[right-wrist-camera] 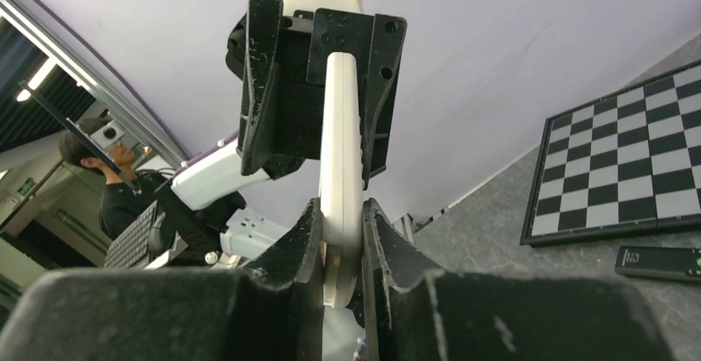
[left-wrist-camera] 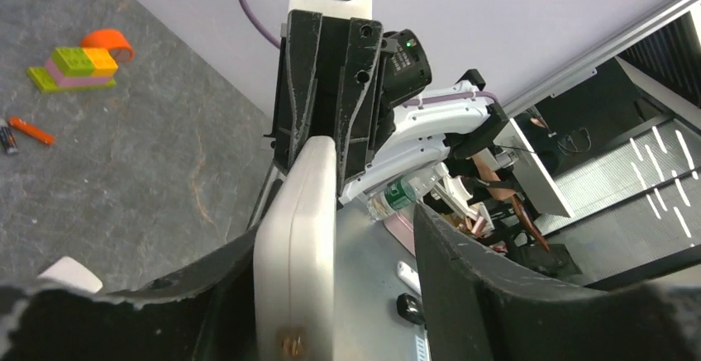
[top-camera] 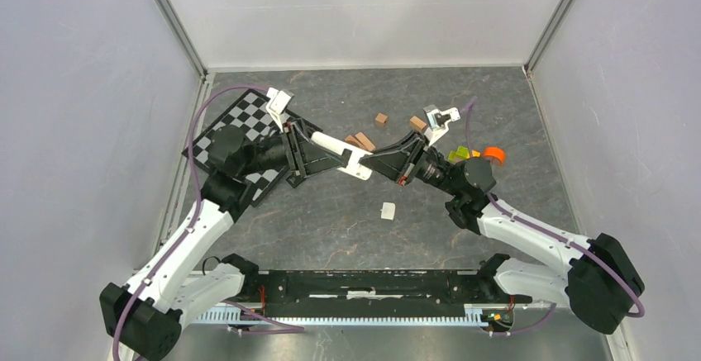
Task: Load the batteries into the remote control
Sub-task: Adjust the remote control, then move the battery to the center of the board.
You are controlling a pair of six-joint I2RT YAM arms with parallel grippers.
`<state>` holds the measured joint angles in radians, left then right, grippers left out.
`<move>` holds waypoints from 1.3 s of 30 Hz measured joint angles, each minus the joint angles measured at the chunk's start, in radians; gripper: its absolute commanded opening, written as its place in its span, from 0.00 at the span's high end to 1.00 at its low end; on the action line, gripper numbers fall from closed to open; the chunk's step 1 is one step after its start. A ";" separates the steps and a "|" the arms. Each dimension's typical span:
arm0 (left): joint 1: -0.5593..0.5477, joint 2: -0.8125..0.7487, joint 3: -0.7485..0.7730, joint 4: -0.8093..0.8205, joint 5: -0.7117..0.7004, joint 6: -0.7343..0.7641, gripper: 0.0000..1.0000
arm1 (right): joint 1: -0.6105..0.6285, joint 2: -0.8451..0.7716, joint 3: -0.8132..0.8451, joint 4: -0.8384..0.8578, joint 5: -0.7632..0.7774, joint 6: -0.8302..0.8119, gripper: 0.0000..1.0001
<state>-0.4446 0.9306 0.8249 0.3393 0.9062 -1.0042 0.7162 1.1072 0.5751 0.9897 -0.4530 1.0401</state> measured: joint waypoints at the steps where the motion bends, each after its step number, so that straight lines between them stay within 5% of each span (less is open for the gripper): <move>1: 0.000 0.003 0.001 -0.012 0.013 0.003 0.45 | 0.000 0.000 0.001 -0.009 -0.011 0.000 0.92; 4: 0.002 0.016 0.001 -0.055 0.027 0.012 0.55 | -0.005 -0.002 0.001 -0.033 -0.036 -0.001 0.92; 10: 0.017 0.045 0.003 -0.090 0.047 0.050 0.98 | -0.019 -0.004 0.023 -0.105 -0.071 -0.014 0.87; 16: 0.016 0.052 0.004 -0.127 0.047 0.084 0.98 | -0.034 -0.011 0.034 -0.174 -0.087 -0.053 0.34; 19: 0.016 0.052 0.005 -0.185 0.027 0.127 0.98 | -0.051 -0.017 0.034 -0.238 -0.072 -0.104 0.23; 25: 0.040 0.050 0.006 -0.419 -0.217 0.288 0.98 | -0.085 -0.072 0.061 -0.499 0.066 -0.259 0.26; 30: 0.047 0.007 -0.019 -0.535 -0.443 0.383 0.98 | -0.093 -0.076 0.136 -0.776 0.296 -0.423 0.45; 39: 0.048 -0.027 -0.030 -0.567 -0.515 0.449 0.98 | -0.140 0.201 0.283 -1.108 0.616 -0.721 0.55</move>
<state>-0.3969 0.9031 0.7948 -0.2279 0.3912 -0.5552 0.5758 1.3083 0.8577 -0.1181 0.1631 0.3195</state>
